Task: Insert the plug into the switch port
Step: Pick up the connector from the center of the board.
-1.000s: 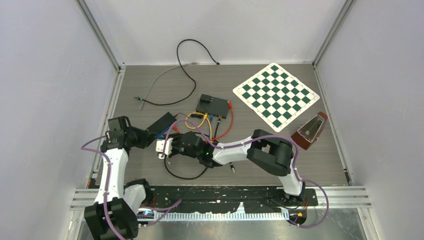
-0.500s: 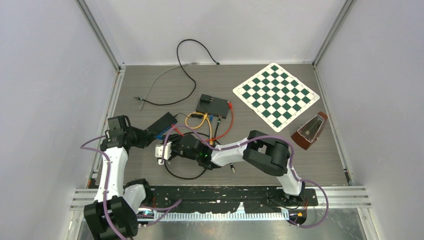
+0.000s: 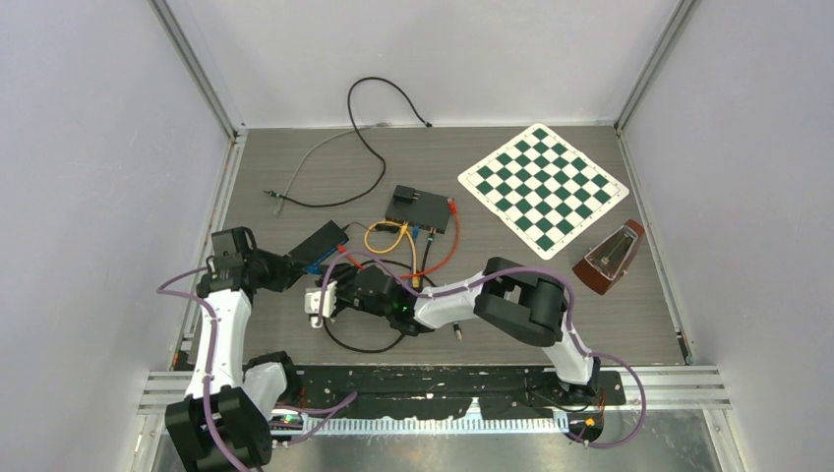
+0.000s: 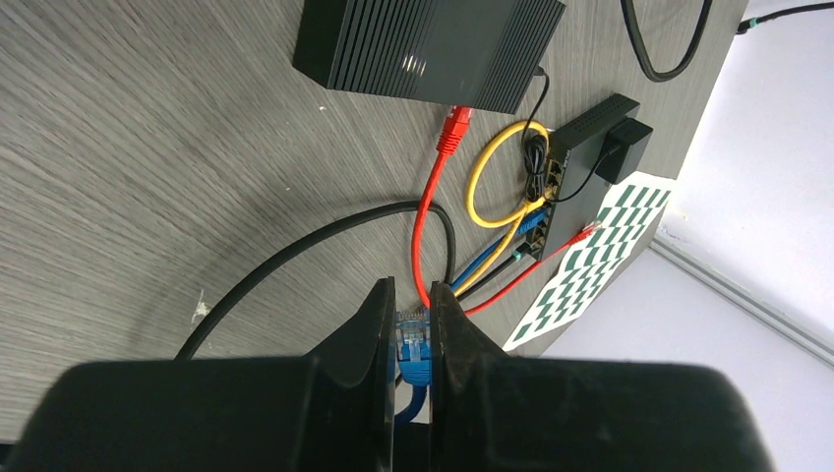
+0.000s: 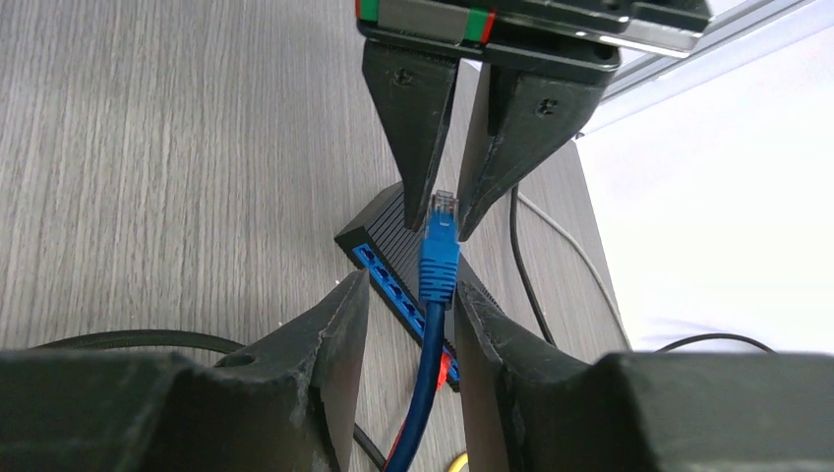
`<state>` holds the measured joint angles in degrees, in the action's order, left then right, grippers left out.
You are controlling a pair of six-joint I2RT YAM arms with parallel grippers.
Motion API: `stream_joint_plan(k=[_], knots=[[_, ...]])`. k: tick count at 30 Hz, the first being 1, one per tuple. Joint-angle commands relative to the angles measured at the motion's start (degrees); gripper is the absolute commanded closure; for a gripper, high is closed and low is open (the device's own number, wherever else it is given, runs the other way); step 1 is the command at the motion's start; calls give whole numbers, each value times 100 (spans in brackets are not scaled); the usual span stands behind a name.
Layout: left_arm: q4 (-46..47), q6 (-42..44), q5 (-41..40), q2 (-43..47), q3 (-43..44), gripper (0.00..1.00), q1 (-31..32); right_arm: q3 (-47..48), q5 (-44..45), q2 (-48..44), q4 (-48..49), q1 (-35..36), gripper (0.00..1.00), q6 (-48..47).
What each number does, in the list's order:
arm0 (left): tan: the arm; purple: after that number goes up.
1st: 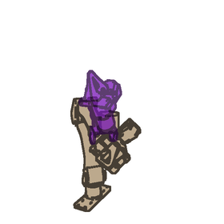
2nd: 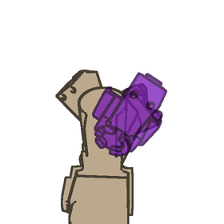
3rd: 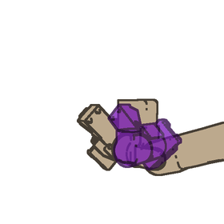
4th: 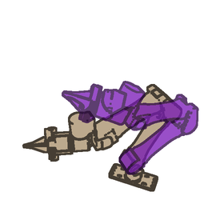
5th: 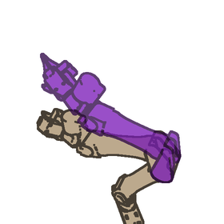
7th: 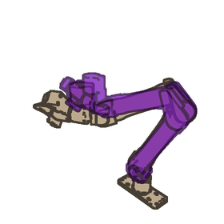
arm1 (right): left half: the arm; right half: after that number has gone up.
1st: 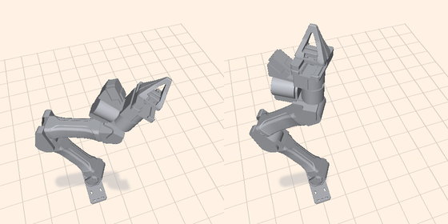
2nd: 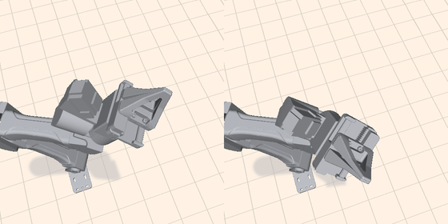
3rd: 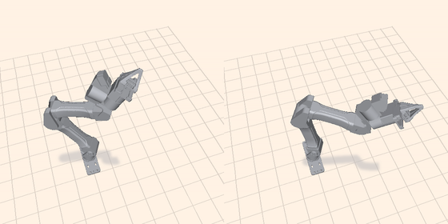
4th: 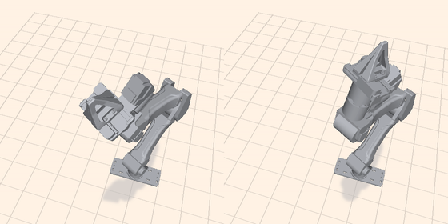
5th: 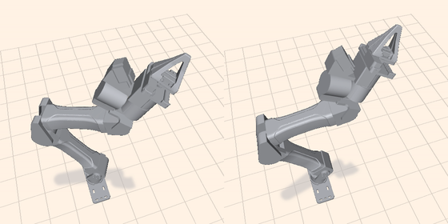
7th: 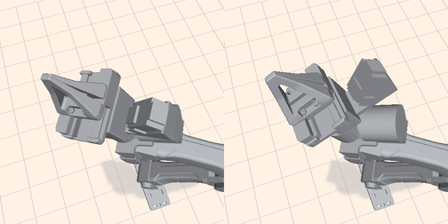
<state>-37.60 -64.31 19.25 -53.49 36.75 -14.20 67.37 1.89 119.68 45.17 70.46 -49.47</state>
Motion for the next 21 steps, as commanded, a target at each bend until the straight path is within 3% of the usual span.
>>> stream_joint_plan(k=[1,3,5,8,12,14,21], knots=[[-612,19,341,90,141,100,66,-78,119,-253,1135,-49,57,168],[-647,0,338,76,147,100,71,-193,-57,-434,950,-123,35,321],[-643,-23,295,100,145,100,66,-209,-103,-585,599,-156,31,416],[-654,-75,321,114,139,100,66,-68,-338,-720,-199,-165,34,515],[-692,-124,286,153,187,100,66,415,-314,-656,-1021,-172,52,692],[-727,-146,296,142,203,100,68,528,-294,-567,-1057,-166,72,727],[-787,-83,242,59,290,100,68,579,-111,-457,-959,-121,94,716]])
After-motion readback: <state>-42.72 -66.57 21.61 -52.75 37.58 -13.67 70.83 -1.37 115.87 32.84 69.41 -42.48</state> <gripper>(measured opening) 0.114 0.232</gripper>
